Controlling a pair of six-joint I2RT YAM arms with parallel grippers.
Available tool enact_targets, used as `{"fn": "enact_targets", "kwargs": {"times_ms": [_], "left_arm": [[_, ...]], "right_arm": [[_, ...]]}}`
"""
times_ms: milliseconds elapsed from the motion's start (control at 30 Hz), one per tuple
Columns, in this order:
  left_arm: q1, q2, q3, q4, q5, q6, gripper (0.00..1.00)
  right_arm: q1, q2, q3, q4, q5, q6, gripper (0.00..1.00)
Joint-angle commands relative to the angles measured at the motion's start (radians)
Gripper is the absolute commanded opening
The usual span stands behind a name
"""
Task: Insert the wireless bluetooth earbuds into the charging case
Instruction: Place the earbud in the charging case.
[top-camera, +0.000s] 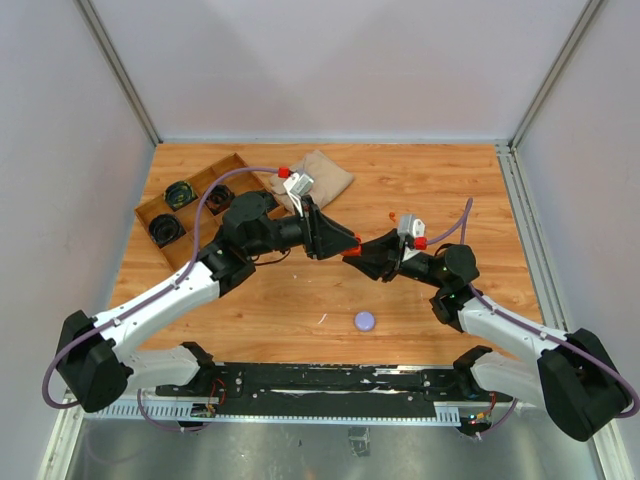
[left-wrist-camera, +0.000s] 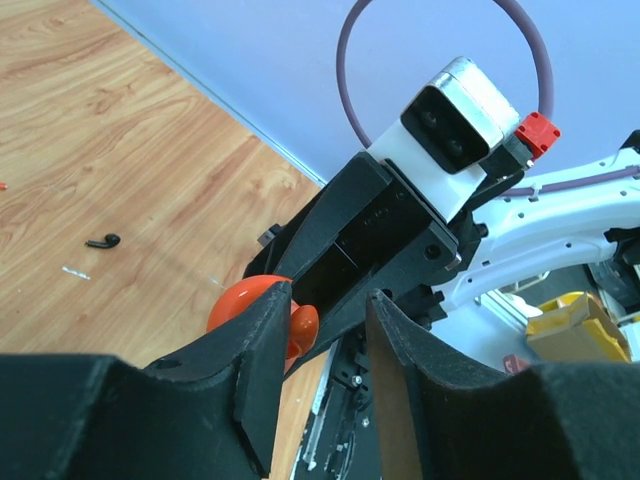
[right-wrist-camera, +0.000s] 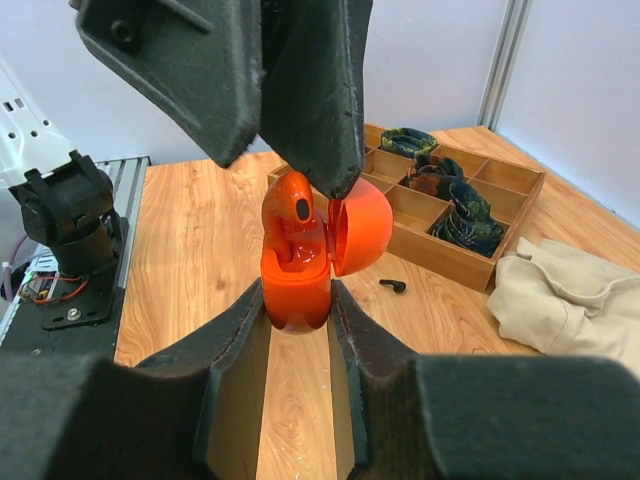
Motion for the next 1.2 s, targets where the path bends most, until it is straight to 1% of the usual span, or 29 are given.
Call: {"fn": "enact_targets", "kwargs": {"times_ms": [0, 333, 433, 533, 700, 967, 1067, 1167], "left_arm": [[-0.012, 0.005, 0.036, -0.040, 0.004, 0.045, 0.44], [-0.012, -0.004, 0.059, -0.062, -0.010, 0.086, 0.55], [-0.011, -0.022, 0.054, -0.069, -0.028, 0.097, 0.55], [-0.012, -0.062, 0.034, -0.089, -0.075, 0.124, 0.55], [-0.001, -0.150, -0.038, -0.086, -0.156, 0.128, 0.55], [0.064, -0.287, -0.214, 0.040, -0.149, 0.067, 0.56], [0.066, -0.318, -0.285, 0.115, -0.153, 0.044, 0.56], [0.066, -0.345, -0.354, 0.223, -0.161, 0.013, 0.57]], "right_arm": [[0.013, 0.003, 0.027, 0.046, -0.030, 0.010, 0.01], [0.013, 0.011, 0.031, 0.047, -0.036, 0.019, 0.01], [0.014, 0.014, 0.029, 0.046, -0.032, 0.021, 0.01], [0.012, 0.014, 0.028, 0.046, -0.018, 0.028, 0.01], [0.011, 0.026, 0.027, 0.070, 0.006, 0.054, 0.01], [0.010, 0.064, 0.039, 0.141, 0.007, 0.130, 0.01], [0.010, 0.079, 0.049, 0.167, -0.004, 0.158, 0.01], [0.010, 0.096, 0.061, 0.199, -0.021, 0.195, 0.02]]}}
